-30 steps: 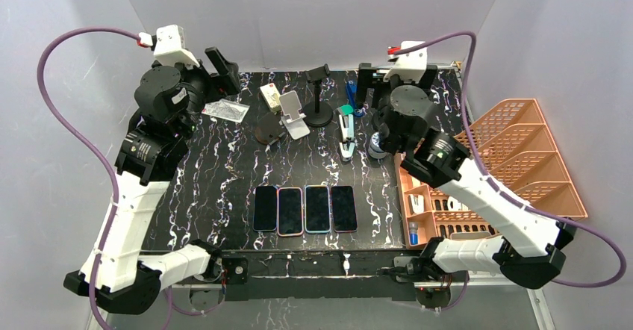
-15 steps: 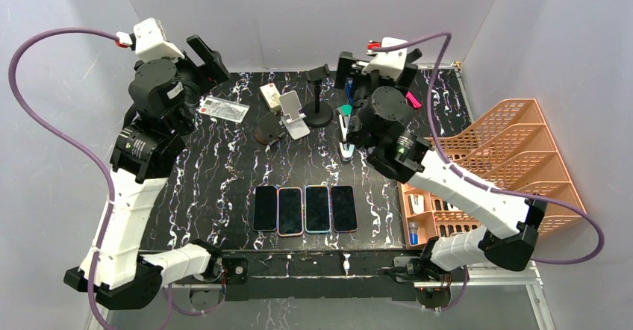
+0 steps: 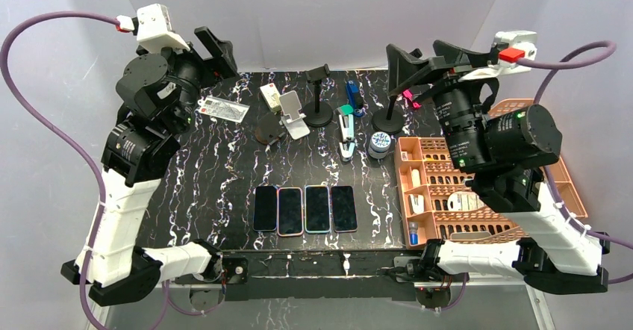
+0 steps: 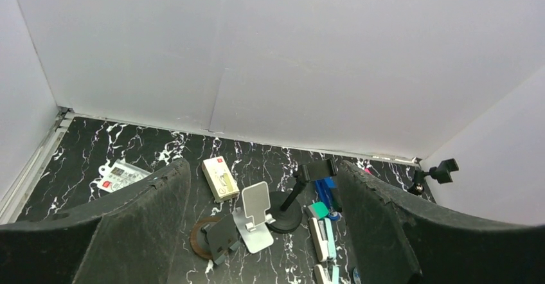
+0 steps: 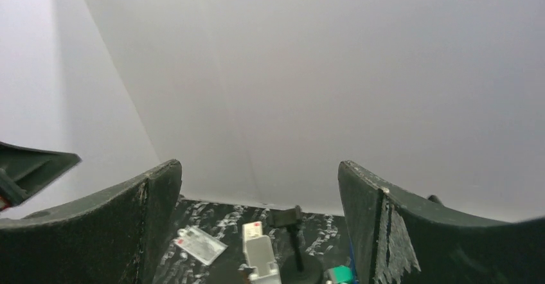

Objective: Remove the phone from the phone stand
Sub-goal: Reset both arms

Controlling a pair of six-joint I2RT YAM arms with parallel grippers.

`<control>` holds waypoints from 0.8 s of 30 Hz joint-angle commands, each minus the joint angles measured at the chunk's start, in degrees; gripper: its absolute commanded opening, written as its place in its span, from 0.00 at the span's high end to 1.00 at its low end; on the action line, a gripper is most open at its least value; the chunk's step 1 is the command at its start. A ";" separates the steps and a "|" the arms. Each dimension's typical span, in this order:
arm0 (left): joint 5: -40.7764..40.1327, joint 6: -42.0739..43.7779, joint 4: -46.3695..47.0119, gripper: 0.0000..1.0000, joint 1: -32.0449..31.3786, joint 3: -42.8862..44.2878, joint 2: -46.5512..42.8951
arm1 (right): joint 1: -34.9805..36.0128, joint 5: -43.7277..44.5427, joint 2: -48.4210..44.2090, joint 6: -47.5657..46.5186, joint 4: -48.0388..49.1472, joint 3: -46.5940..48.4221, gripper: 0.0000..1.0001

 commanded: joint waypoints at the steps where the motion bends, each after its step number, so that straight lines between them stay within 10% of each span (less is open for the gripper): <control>1: -2.82 3.57 0.18 0.19 -2.24 0.23 -1.87 | -0.11 2.05 -0.34 -11.60 4.05 -4.48 0.01; 24: -6.73 4.76 2.49 0.19 -4.87 -9.58 -6.80 | -0.08 4.23 -9.92 -9.38 9.77 -18.71 0.01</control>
